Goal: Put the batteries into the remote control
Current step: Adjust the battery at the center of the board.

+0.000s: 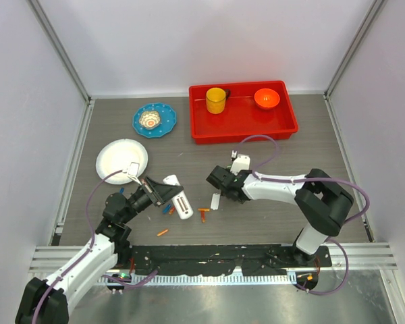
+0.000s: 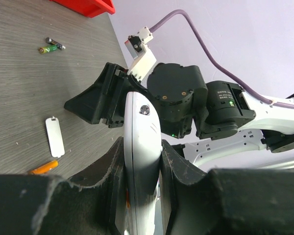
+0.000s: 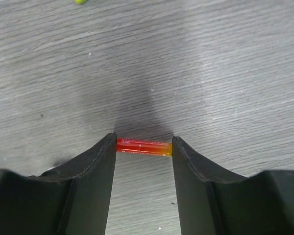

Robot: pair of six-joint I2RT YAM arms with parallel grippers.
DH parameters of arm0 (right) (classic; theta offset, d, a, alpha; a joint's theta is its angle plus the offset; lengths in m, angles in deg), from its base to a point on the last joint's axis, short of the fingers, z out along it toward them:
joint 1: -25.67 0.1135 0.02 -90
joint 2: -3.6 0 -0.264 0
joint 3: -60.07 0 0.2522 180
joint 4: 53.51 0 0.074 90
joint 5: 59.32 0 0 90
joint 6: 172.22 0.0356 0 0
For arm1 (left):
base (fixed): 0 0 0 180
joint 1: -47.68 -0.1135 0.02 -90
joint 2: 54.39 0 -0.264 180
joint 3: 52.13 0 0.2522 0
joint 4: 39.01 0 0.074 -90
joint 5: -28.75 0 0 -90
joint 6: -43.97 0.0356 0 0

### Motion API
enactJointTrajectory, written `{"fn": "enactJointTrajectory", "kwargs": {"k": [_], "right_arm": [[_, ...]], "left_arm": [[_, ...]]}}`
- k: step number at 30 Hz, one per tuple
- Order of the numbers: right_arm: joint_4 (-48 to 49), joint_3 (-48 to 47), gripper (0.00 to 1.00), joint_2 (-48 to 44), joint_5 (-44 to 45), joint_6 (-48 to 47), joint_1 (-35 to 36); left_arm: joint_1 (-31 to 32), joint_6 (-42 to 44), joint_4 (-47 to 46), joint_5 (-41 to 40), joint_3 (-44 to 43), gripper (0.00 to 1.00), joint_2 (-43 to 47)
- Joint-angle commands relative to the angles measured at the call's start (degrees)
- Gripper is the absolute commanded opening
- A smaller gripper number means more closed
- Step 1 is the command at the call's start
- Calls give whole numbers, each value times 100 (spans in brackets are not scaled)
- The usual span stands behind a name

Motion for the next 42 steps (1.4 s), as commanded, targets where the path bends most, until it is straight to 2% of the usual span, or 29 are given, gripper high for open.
{"fn": "enactJointTrajectory", "kwargs": {"k": [1,2,3,6,9,10,12,13,14,17,18,20,21,24,31,42], "right_arm": [[226,-294,5,-741,257,-1358,67],[349,-356,1,-840,257,-1658,67],[428,-487,1,-962,231,-2426,67],[867,-593,1,-1411,81,-3790,67],[1735,-262,1,-1815,222,-4970,58],[2426,-86,1,-1912,-5,-6227,66],[2765,370,1,-2009,-944,-7490,67],[2541,417,1,-1966,-1208,-8628,67],[2295,382,1,-1896,-1559,-9083,67],[1714,233,1,-1719,-1903,-9884,-47],[1582,285,1,-1824,-2601,-10009,-109],[1554,417,1,-1965,-3343,-10063,-380],[1537,478,1,-2026,-4043,-9976,-477],[1431,470,1,-2115,-5196,-9475,-1066],[1308,760,1,-1861,-5956,-9413,-1524],[1580,1015,1,-1167,-5800,-9632,-1709]], "left_arm": [[32,78,-301,-1,134,0,52],[32,78,-301,-1,134,0,60],[32,78,-301,8,134,0,69],[32,69,-301,-27,151,0,104],[32,78,-301,-10,142,0,139],[32,78,-301,-1,142,0,140],[32,78,-301,8,142,0,175],[23,70,-301,16,134,0,175],[32,69,-301,17,134,0,183],[32,69,-301,8,125,0,201],[32,69,-310,8,125,0,210],[41,61,-319,16,134,0,219],[32,61,-345,8,134,0,236],[41,61,-354,-10,160,0,289],[58,52,-354,-45,221,0,351],[58,8,-187,-106,257,0,535]]}}
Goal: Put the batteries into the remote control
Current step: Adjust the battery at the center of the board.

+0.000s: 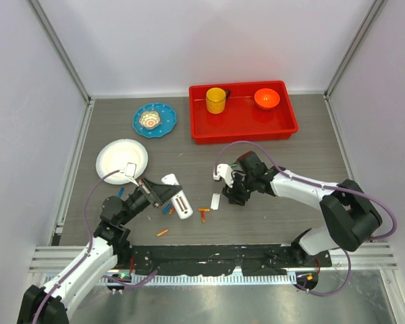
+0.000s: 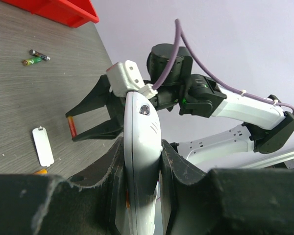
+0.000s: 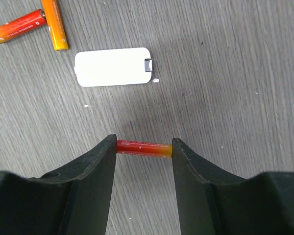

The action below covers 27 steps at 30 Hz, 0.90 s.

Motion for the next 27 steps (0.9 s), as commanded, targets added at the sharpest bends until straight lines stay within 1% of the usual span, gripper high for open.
{"fn": "enactJointTrajectory", "kwargs": {"k": [1,6,7,10,11,13,14,15,16,17,22,27], "right_arm": [[291,-61,1,204,-11,-168,-61],[265,-131,1,477,147,-265,-78],[256,-140,2,556,173,-248,-78],[387,-131,15,609,340,-46,-78],[423,-114,26,618,384,-2,-78],[493,-96,41,609,472,113,-78],[502,-87,56,592,490,139,-78],[519,-78,62,583,499,174,-87],[528,-69,65,565,534,209,-79],[528,-69,76,539,551,227,-78],[441,-175,86,390,569,402,-70],[64,-561,88,-154,604,552,-43]], "left_arm": [[32,10,-182,-93,254,0,122],[41,19,-94,-67,254,0,104],[41,19,-86,-58,376,0,96],[41,19,-42,-102,386,0,139],[41,28,-33,-111,395,0,157],[32,45,-15,-120,386,0,166],[32,54,-15,-120,386,0,157],[41,63,-7,-120,378,0,157],[41,72,-15,-120,386,0,131],[32,72,-7,-111,378,0,122],[32,72,-15,-85,386,0,122],[32,72,72,-58,360,0,210]]}}
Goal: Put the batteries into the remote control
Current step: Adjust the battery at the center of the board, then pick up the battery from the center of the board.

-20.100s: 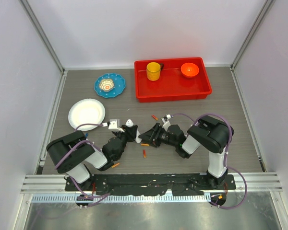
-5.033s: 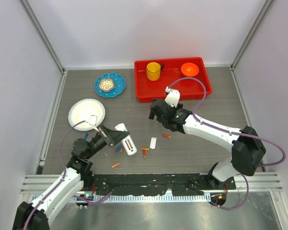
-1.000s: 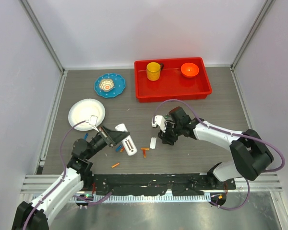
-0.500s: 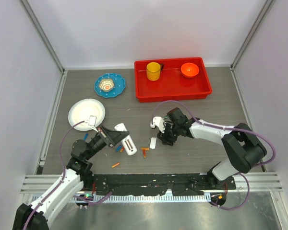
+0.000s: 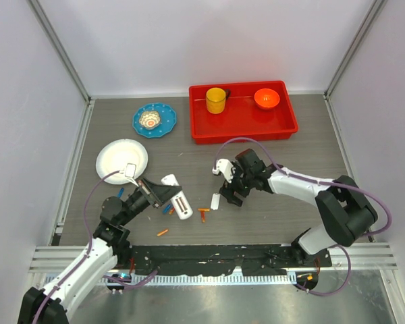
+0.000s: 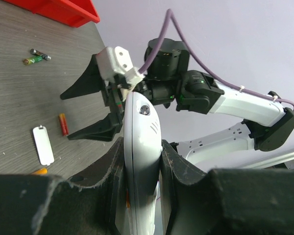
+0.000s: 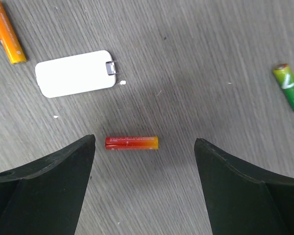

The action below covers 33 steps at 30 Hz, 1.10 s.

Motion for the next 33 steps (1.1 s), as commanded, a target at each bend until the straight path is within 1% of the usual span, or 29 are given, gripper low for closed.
{"fn": "enactJointTrajectory", "kwargs": {"k": [1,5,7,8,9,10,11,12,13,14,15,16,17,18,19,20,21,22,23,24,27,29,33], "right_arm": [[-289,-509,88,-901,97,218,20],[-369,-773,89,-1738,79,437,38],[-141,-799,89,-2081,359,1024,38],[-10,-791,89,-2126,639,1601,38],[70,-843,89,-2126,981,2903,38],[-25,-922,89,-2074,1342,3586,38],[-122,-1097,94,-1865,1145,4037,29],[-149,-1142,94,-1732,821,4816,20],[-1,-1125,90,-1565,287,5311,20],[200,-1029,81,-1329,299,5899,20],[524,-924,71,-1292,430,6949,29],[928,-400,67,-1378,666,7272,64],[1811,-47,65,-1823,1208,7728,125],[1933,226,51,-2036,1744,8037,213],[1716,333,48,-2151,2846,8440,274],[949,230,48,-2179,3153,8462,266],[419,64,38,-2040,3504,8480,301],[-22,-234,36,-1917,3890,8601,406],[-661,-341,36,-1820,4347,8664,442],[-920,-412,37,-1662,4551,8777,468],[-1194,-360,40,-1556,4790,9111,617],[-1282,-299,40,-1424,4782,9314,722],[-1642,-544,43,-870,4913,9385,1021]], "left_arm": [[17,78,-83,-6,351,0,109],[8,105,-56,-14,342,0,101],[8,105,-56,-58,342,0,83],[17,105,-56,-67,342,0,74],[17,105,-65,-85,325,1,48],[17,113,-65,-120,325,0,4],[17,113,-65,-137,316,0,-40],[17,113,-74,-164,307,0,-75],[26,140,-83,-181,307,0,-171],[17,140,-83,-182,307,0,-233],[26,148,-91,-182,151,0,-286],[26,140,-100,-173,123,1,-399],[34,140,-126,-147,105,0,-453],[43,140,-135,-129,70,0,-497],[52,114,-135,-120,70,0,-532],[61,96,-127,-146,70,0,-567],[78,78,-135,-155,79,0,-567],[87,78,-135,-181,79,0,-576],[96,87,-135,-225,96,0,-585],[105,87,-127,-243,105,0,-585],[122,131,-127,-304,105,0,-655],[131,148,-127,-322,105,0,-716],[158,236,-118,-287,87,0,-901]]}}
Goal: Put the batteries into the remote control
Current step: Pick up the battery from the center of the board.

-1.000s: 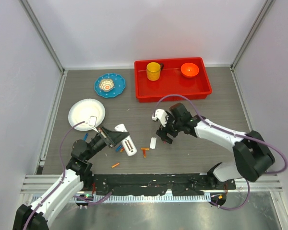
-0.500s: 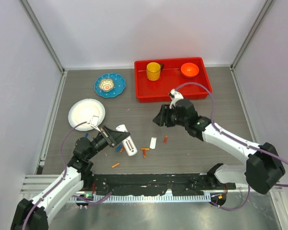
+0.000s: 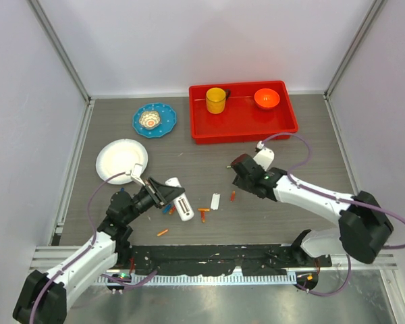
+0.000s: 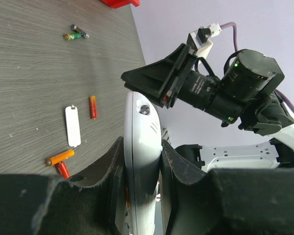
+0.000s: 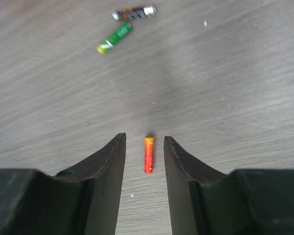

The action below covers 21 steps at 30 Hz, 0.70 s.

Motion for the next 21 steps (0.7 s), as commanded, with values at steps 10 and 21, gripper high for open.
{"fn": "enactJointTrajectory", "kwargs": {"k": [10,21], "right_arm": [[-664,-679,45,1189,436,469,558],[-875,-864,44,1646,357,505,760]], "left_arm": [[55,213,-346,-20,118,0,-185],[64,186,-451,-11,224,0,-159]]}}
